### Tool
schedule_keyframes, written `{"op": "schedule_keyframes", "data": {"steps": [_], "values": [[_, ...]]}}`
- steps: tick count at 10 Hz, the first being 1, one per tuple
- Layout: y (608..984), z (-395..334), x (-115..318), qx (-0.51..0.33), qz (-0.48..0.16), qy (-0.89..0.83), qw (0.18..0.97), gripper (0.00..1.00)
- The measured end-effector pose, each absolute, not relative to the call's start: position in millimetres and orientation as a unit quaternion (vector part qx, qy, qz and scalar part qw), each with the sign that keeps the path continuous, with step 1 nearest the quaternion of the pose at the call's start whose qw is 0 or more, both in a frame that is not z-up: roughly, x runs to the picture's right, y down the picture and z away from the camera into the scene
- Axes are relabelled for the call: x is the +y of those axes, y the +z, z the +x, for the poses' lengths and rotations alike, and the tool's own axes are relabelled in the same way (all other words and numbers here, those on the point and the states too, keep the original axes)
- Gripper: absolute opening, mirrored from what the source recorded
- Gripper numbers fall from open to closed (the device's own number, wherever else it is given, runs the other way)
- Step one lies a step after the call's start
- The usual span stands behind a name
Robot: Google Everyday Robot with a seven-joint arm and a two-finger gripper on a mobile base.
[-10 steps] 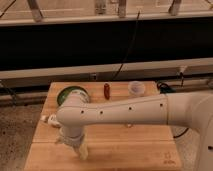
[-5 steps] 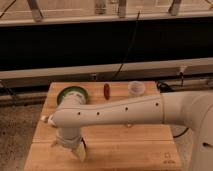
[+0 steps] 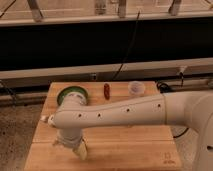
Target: Knock the eraser over
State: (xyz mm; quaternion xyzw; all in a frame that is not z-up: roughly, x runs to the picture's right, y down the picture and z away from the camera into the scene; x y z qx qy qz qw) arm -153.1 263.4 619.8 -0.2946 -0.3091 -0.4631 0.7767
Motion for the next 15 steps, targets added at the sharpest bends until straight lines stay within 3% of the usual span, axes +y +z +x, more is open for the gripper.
{"op": "schedule_keyframes", "data": {"steps": [8, 10, 11, 15], "values": [[652.6, -141.7, 246.7, -0.277, -0.264, -0.464, 0.799, 0.78], [657.4, -135.1, 240.4, -0.275, -0.258, -0.461, 0.803, 0.63], [656.1, -130.1, 236.8, -0.276, -0.252, -0.457, 0.807, 0.49], [643.8, -109.5, 230.4, -0.288, -0.235, -0.432, 0.822, 0.11]]}}
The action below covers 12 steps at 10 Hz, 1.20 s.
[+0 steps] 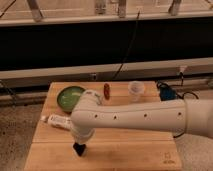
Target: Knock the eraser over
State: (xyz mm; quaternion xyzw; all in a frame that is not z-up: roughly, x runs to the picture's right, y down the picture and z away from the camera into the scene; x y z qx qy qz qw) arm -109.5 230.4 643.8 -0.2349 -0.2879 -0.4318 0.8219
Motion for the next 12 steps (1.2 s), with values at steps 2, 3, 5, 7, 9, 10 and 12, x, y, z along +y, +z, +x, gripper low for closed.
{"op": "schedule_keyframes", "data": {"steps": [2, 3, 5, 7, 9, 10, 12], "values": [[637.0, -98.2, 230.7, -0.289, -0.232, -0.421, 0.828, 0.0], [635.3, -92.0, 232.4, -0.287, -0.234, -0.418, 0.83, 0.0], [637.2, -87.2, 236.2, -0.283, -0.24, -0.417, 0.829, 0.0], [645.3, -83.4, 241.5, -0.28, -0.249, -0.42, 0.827, 0.0], [656.6, -81.8, 246.8, -0.275, -0.256, -0.422, 0.825, 0.0], [661.1, -82.2, 249.7, -0.273, -0.26, -0.424, 0.823, 0.0], [669.3, -83.2, 254.6, -0.264, -0.269, -0.428, 0.821, 0.0]]}}
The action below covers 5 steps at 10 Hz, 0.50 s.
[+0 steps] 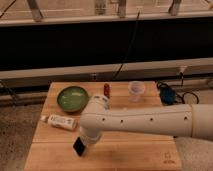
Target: Knock the eraser over
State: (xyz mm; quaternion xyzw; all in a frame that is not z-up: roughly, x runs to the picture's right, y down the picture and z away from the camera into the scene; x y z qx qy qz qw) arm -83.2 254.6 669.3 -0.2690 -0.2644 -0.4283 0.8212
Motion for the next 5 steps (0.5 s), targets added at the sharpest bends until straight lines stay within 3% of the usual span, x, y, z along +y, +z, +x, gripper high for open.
{"op": "schedule_keyframes", "data": {"steps": [5], "values": [[686.7, -94.0, 261.6, -0.258, -0.291, -0.436, 0.811, 0.0]]}}
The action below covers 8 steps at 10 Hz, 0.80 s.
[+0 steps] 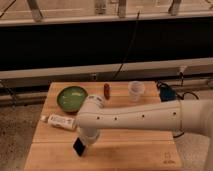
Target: Knock the eraser over
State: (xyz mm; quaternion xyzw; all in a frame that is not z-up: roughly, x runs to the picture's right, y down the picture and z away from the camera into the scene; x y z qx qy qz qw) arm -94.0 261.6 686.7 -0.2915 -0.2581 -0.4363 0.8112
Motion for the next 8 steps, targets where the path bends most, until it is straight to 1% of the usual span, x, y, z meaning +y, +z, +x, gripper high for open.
{"op": "schedule_keyframes", "data": {"steps": [8], "values": [[707.0, -138.7, 254.7, -0.293, -0.293, -0.466, 0.782, 0.0]]}}
